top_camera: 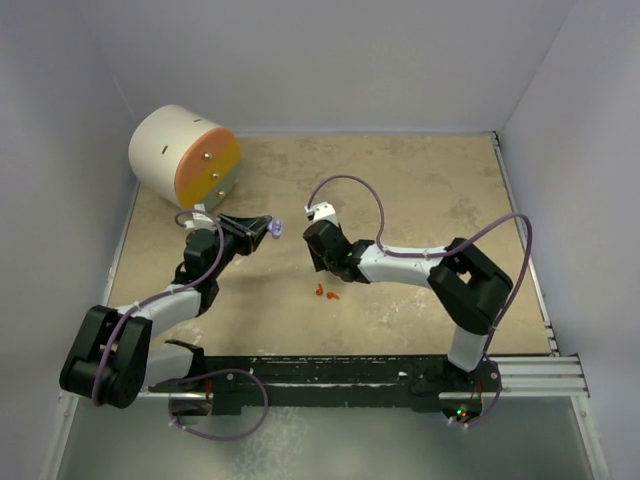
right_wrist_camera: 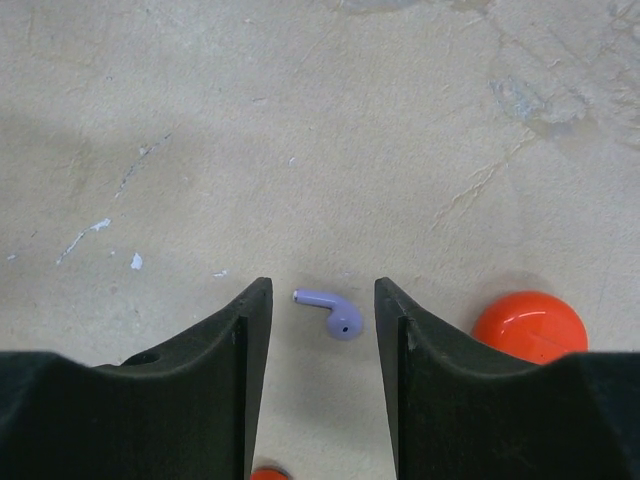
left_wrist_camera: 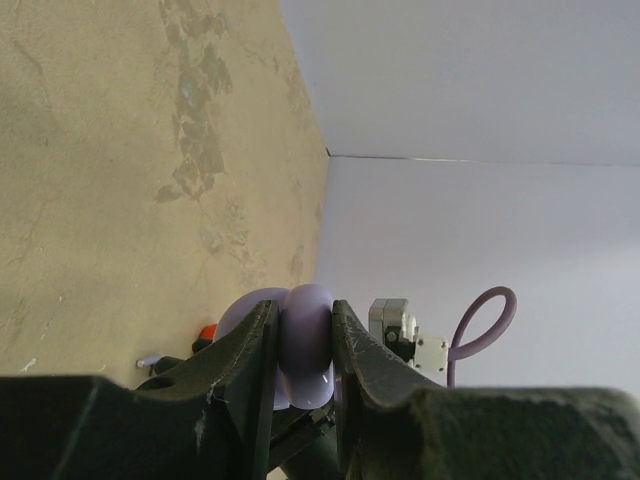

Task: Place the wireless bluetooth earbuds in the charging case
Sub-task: Pick up the earbud from the center of the board.

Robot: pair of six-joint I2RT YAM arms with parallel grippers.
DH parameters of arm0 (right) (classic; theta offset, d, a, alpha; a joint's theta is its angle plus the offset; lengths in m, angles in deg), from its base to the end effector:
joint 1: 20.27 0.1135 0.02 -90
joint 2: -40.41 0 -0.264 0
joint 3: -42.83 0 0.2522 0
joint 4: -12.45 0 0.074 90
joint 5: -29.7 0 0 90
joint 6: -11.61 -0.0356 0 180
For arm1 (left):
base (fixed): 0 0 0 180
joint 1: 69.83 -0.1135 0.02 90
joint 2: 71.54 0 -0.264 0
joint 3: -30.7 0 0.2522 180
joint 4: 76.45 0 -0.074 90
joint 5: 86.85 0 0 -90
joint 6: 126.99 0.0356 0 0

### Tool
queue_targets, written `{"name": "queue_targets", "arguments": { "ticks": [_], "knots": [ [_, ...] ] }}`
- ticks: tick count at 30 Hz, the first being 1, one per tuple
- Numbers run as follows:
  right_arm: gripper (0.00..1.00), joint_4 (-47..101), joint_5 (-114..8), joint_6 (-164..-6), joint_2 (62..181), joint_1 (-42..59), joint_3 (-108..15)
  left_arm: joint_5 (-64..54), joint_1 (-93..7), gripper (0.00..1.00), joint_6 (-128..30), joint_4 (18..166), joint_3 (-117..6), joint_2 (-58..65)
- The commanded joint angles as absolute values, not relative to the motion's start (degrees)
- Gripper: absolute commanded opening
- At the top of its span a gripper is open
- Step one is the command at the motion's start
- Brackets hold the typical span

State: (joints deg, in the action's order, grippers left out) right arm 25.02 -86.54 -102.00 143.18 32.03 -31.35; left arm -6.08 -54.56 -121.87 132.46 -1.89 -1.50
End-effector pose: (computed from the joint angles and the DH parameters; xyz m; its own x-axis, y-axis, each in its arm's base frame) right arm 0.2446 0.2907 0.1806 -0.5715 -0.1520 -0.8064 -0.3026 0.9525 0.0349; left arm 0.2281 -0.0682 0.1921 -0.4241 -0.9033 -0.0645 -0.1058 0.1202 -0.9871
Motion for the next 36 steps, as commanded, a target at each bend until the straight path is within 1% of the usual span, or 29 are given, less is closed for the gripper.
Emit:
{"name": "queue_targets", "arguments": {
  "ticks": [1, 10, 21, 33, 36],
  "knots": [
    [0.49, 26.53, -88.12, -103.16, 139.58, 31.61, -30.28, -6.99, -55.15, 0.00, -122.06, 136.35, -1.22, -2.91],
    [0.48, 27.05, -87.03, -104.99, 137.79, 30.62, -27.27, -7.22, -55.24, 0.00, -122.29, 136.98, -1.04, -2.76],
    [0.48, 23.85, -81.60, -107.72, 135.62, 28.25, -25.37, -7.63, -55.31, 0.00, -122.51, 137.84, -0.91, -2.25],
    [0.46, 26.90, -83.29, -108.23, 133.48, 28.75, -23.31, -8.36, -55.59, 0.00, -122.95, 139.26, -0.73, -1.26],
    [0.46, 26.73, -82.68, -108.34, 133.06, 29.37, -20.99, -8.31, -55.59, 0.00, -122.95, 139.22, -0.52, -1.44]
  ]
}}
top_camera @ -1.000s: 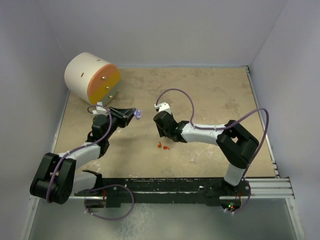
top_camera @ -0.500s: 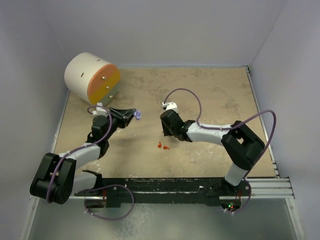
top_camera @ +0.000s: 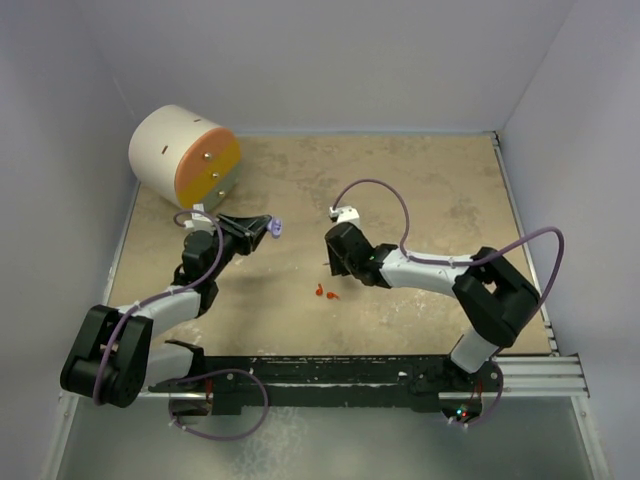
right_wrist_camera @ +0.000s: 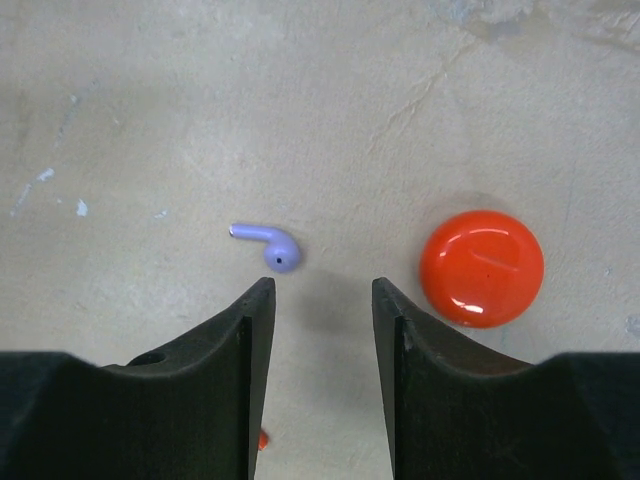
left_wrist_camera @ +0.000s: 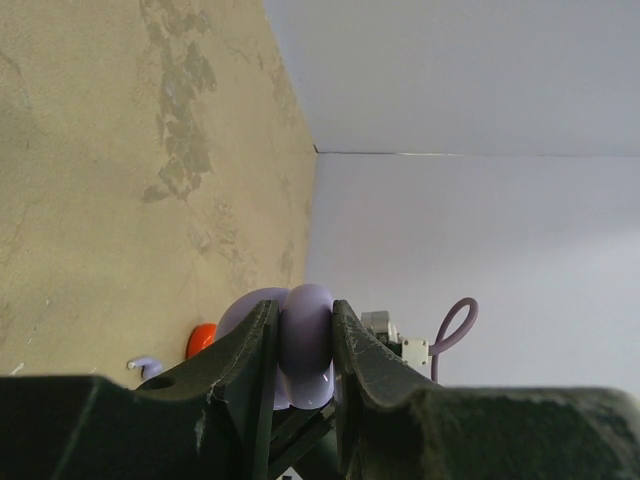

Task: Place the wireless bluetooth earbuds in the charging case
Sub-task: Pick up the earbud from the center of the board.

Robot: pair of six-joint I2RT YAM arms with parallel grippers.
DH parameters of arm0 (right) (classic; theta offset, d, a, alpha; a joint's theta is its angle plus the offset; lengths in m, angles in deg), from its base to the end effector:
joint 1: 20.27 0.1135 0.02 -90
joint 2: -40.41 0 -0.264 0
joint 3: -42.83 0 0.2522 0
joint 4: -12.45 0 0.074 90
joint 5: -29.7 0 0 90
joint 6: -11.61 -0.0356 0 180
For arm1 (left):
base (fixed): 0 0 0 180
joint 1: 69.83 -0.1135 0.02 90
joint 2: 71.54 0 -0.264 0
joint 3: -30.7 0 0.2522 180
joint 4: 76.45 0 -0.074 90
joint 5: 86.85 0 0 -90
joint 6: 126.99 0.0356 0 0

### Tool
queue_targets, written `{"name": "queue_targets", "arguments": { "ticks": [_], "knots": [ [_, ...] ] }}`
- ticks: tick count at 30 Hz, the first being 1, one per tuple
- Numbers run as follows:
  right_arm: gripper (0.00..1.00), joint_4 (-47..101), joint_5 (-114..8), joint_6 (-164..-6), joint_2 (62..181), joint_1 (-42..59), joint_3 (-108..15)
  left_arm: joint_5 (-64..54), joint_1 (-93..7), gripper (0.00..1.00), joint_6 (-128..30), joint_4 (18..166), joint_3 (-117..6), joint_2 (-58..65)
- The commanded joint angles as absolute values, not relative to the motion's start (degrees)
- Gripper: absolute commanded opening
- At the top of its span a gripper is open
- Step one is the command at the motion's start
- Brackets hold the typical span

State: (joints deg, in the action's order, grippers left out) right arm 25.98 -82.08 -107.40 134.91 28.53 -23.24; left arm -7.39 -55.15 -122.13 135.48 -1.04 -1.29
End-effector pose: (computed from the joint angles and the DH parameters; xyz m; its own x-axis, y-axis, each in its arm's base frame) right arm 0.2353 0.2487 0.1850 -0.6359 -0.0426 -0.7706 -0.2385 0.9605 0.1437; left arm 0.2270 -0.0662 0.1924 -0.4328 -0.8993 -0.0633 -0.0745 0.1056 -0.9916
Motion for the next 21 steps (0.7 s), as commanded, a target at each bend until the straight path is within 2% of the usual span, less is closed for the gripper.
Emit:
{"name": "queue_targets", "arguments": {
  "ticks": [1, 21],
  "knots": [
    [0.46, 26.78, -82.65, -108.33, 133.12, 29.65, -20.76, -8.33, -55.59, 0.00, -122.95, 139.19, -0.47, -1.50],
    [0.46, 24.26, -80.87, -107.67, 138.20, 30.99, -22.06, -8.53, -55.68, 0.00, -122.77, 138.92, -0.92, -1.15]
  ]
}}
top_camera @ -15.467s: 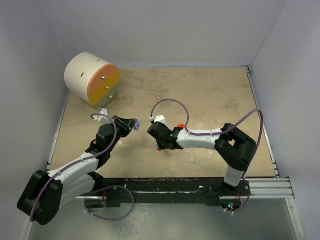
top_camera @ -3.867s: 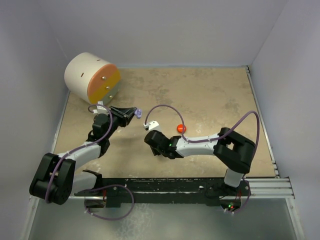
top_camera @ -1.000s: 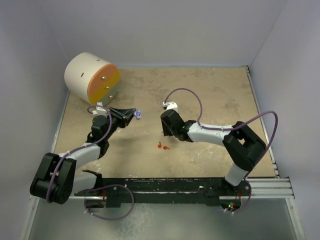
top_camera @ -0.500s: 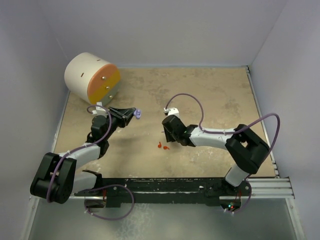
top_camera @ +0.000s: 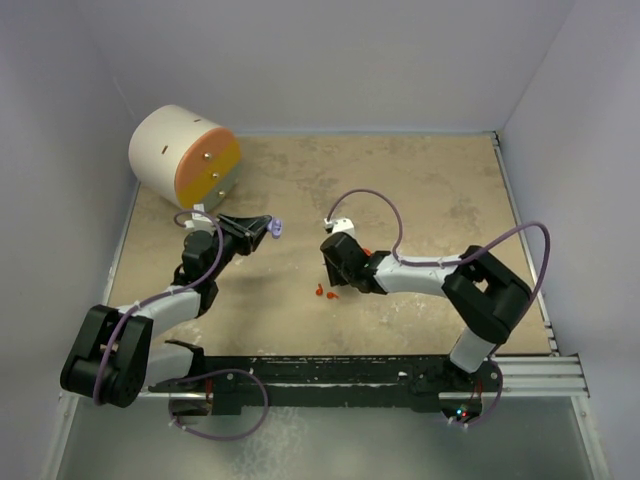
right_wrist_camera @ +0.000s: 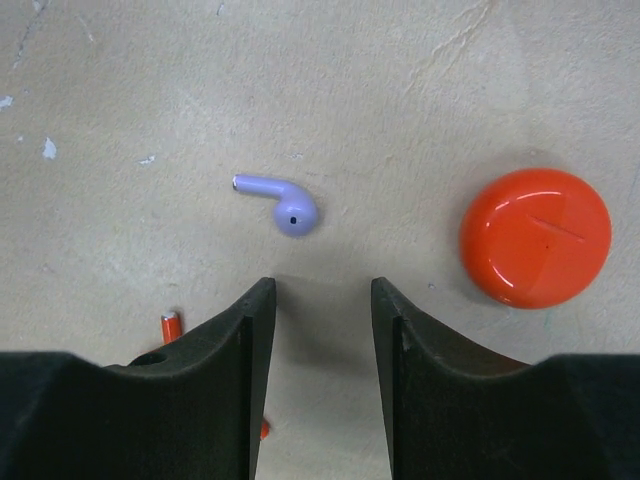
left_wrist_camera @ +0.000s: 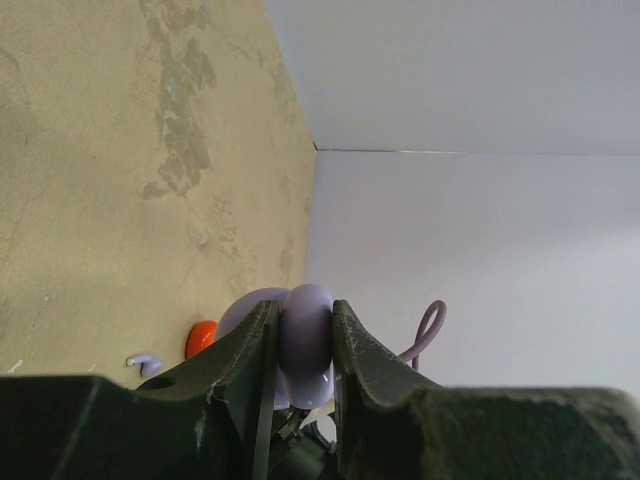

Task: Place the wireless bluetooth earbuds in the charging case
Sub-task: Pick up the earbud from the center of the board.

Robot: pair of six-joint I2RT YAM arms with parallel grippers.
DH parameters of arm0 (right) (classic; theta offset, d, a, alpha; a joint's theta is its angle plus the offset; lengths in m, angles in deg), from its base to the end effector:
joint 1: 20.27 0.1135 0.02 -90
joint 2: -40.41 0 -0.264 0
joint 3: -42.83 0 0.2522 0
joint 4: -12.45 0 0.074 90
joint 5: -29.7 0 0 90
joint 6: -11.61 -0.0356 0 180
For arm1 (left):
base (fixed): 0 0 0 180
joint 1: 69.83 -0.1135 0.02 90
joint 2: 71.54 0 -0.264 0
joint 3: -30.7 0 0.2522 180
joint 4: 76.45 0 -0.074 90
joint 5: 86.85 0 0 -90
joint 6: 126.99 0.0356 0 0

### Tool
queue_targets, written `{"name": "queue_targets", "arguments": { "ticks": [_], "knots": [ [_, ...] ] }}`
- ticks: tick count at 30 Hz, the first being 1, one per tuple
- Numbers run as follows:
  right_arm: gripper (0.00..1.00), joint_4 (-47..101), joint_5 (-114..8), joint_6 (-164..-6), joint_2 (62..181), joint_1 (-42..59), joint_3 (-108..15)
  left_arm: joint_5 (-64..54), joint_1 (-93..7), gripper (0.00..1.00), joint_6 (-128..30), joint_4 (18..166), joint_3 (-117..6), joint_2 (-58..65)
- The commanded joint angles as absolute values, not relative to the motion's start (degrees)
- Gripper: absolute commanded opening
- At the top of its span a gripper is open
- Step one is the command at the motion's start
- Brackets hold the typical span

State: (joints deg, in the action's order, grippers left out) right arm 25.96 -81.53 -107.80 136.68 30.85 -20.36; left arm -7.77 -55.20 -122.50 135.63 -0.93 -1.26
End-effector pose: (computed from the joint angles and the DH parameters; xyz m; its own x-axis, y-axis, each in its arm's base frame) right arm 0.2196 0.2518 0.1604 -0.6768 -0.1102 -0.7278 -0.2721 0.9561 0.1083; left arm 0.2268 -0.0662 0.1920 -0.4374 -0.8975 -0.0562 -0.0767 0.0995 -0.9921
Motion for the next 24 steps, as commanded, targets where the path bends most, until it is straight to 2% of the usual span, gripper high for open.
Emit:
{"name": "queue_targets", "arguments": {
  "ticks": [1, 12, 24],
  "knots": [
    [0.46, 24.03, -80.81, -107.56, 138.70, 30.97, -22.35, -8.54, -55.68, 0.00, -122.78, 138.98, -0.90, -1.21],
    [0.45, 23.16, -82.07, -107.28, 142.11, 30.82, -24.85, -8.89, -55.94, 0.00, -122.95, 138.83, -0.93, -1.49],
    [0.39, 22.94, -83.37, -107.38, 143.07, 29.50, -24.55, -8.98, -56.25, 0.00, -123.09, 139.27, -0.25, -1.41]
  ]
}}
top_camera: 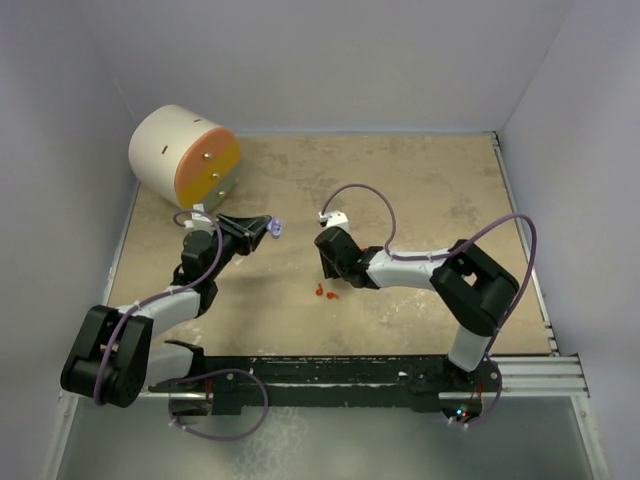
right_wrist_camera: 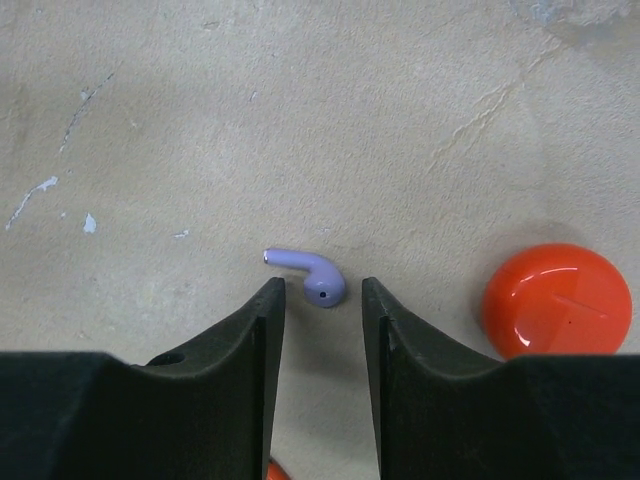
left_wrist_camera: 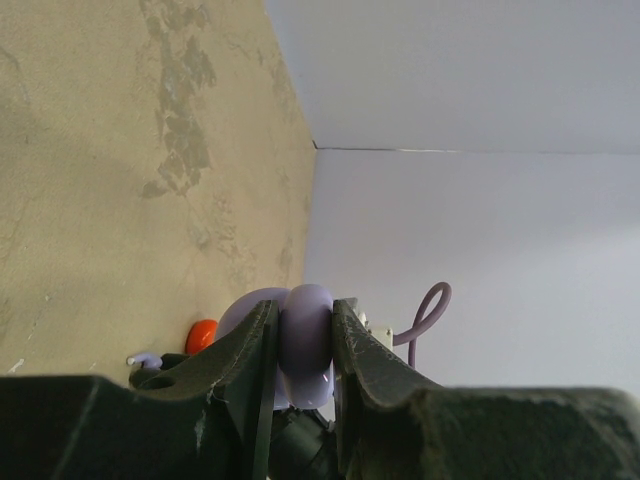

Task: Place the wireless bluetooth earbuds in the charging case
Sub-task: Pick up the earbud from the center of the board.

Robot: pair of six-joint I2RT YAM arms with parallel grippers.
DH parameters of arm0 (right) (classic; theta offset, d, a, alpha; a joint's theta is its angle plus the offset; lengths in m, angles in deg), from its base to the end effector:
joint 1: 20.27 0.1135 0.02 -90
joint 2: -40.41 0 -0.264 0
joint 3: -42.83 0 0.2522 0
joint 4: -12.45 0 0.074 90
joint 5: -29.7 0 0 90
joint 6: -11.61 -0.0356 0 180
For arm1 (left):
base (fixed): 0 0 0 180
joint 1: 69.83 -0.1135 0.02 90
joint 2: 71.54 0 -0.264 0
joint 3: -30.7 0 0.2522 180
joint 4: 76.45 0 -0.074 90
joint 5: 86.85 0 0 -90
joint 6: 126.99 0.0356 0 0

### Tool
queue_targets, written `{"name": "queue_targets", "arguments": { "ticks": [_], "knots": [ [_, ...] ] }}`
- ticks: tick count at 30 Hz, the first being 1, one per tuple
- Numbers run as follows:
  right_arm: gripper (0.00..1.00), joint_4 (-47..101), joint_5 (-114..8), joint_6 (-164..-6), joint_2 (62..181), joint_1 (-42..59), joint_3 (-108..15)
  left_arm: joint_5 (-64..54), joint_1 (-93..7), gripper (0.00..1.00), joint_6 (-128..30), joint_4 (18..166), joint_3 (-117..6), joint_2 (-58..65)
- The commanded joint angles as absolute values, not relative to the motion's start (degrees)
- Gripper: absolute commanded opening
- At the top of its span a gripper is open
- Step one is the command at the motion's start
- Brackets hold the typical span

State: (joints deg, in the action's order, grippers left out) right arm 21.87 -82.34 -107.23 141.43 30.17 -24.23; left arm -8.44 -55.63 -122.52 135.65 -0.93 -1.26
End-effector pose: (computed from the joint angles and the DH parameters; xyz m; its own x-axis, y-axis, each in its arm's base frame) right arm 0.2379 0.2670 0.1583 -0.6441 -0.0777 -0.7610 -0.2628 0.9567 0.1248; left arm 0.2271 -0.0648 0.1921 -0.4411 -0.8958 -0.0546 -0.0764 0.0981 -0.9922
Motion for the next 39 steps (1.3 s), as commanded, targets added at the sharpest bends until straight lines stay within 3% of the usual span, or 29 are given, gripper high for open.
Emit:
{"name": "queue_targets", "arguments": {
  "ticks": [1, 12, 21, 29, 39],
  "knots": [
    [0.39, 22.76, -83.34, -107.24, 143.12, 29.40, -24.48, -8.98, -56.29, 0.00, -123.05, 139.34, -0.25, -1.40],
    [0.32, 23.18, -83.52, -106.92, 143.09, 28.95, -24.47, -9.00, -56.38, 0.00, -123.16, 140.06, 0.04, -0.79],
    [0.11, 25.06, -85.49, -107.10, 141.75, 28.95, -24.78, -8.95, -56.47, 0.00, -123.55, 140.08, -0.67, 0.04],
    [0.01, 28.46, -94.89, -101.22, 137.53, 29.04, -29.35, -10.56, -56.40, 0.00, -127.61, 138.19, -6.39, 4.13],
    [0.00, 32.29, -105.13, -86.03, 132.92, 29.04, -41.58, -11.86, -56.01, 0.00, -132.70, 126.44, -16.43, 5.54]
  ]
}}
